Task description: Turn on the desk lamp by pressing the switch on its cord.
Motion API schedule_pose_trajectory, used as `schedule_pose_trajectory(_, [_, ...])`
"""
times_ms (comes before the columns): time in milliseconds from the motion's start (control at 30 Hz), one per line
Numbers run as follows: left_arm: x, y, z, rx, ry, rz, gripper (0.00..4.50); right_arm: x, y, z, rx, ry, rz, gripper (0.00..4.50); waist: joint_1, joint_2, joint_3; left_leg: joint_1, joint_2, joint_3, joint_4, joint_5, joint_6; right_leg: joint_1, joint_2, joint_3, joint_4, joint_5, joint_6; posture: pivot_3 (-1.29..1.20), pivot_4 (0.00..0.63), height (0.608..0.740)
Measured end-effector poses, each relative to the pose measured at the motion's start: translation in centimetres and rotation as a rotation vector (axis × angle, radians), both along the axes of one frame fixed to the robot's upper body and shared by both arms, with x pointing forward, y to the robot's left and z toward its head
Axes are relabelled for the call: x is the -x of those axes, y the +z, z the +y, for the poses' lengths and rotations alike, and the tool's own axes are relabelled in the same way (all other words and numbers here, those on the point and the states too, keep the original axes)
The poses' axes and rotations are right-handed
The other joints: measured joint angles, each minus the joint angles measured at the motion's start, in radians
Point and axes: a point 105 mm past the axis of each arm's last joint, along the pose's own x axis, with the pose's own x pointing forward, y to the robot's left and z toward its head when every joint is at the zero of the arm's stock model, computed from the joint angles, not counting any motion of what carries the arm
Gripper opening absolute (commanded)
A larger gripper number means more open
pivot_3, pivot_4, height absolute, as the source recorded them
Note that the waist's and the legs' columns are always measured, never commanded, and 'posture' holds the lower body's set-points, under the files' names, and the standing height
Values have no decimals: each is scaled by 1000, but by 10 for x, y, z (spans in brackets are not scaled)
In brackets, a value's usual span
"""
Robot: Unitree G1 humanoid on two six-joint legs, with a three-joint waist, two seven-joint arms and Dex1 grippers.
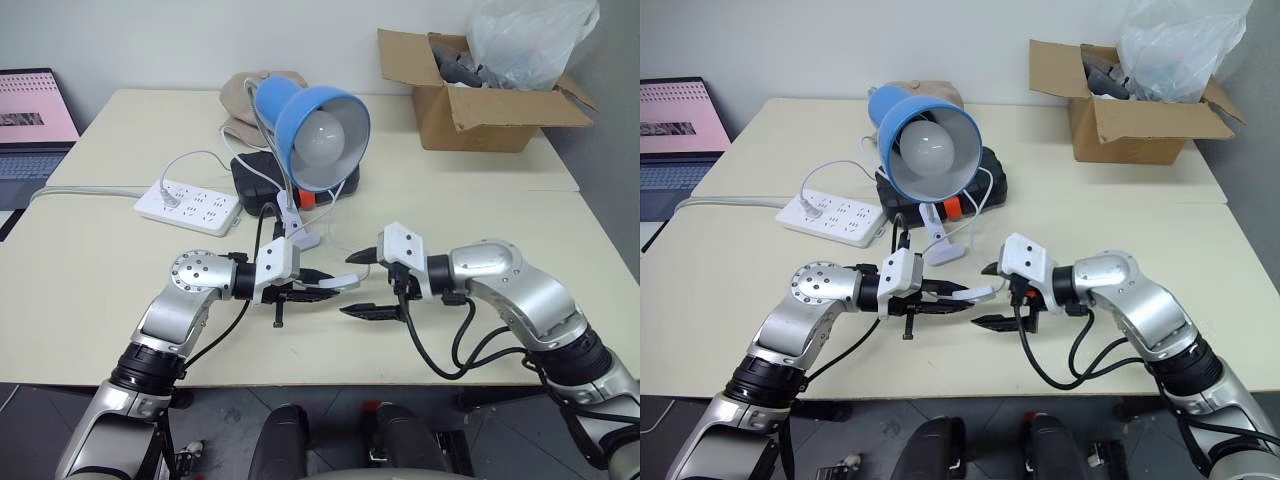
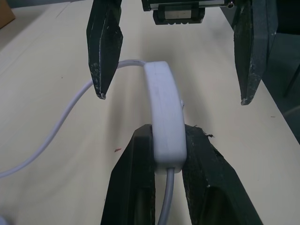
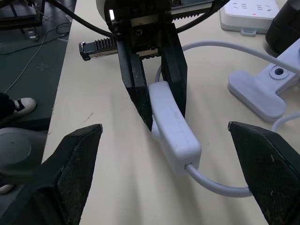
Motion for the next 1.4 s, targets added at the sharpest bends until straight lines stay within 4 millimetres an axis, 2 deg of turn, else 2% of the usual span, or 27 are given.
schedule_pose_trajectory(200, [0,-1,-1,-2,0,-2,434,-4,-1,0,19,0,-33,4500,0,0,0,0,0,0,0,0,0,0,0,0,0,0,0,0,150,740])
schedule_pose_trajectory(700, [0,-1,-2,-8,-2,-6,434,-6,-7,1,44,25,-59,921,0,0,0,0,0,0,0,0,0,0,0,0,0,0,0,0,150,740])
schedule_pose_trajectory(1400, [3,-2,-3,-31,-24,-15,434,-3,-9,1,51,61,-45,790,0,0,0,0,0,0,0,0,0,0,0,0,0,0,0,0,150,740])
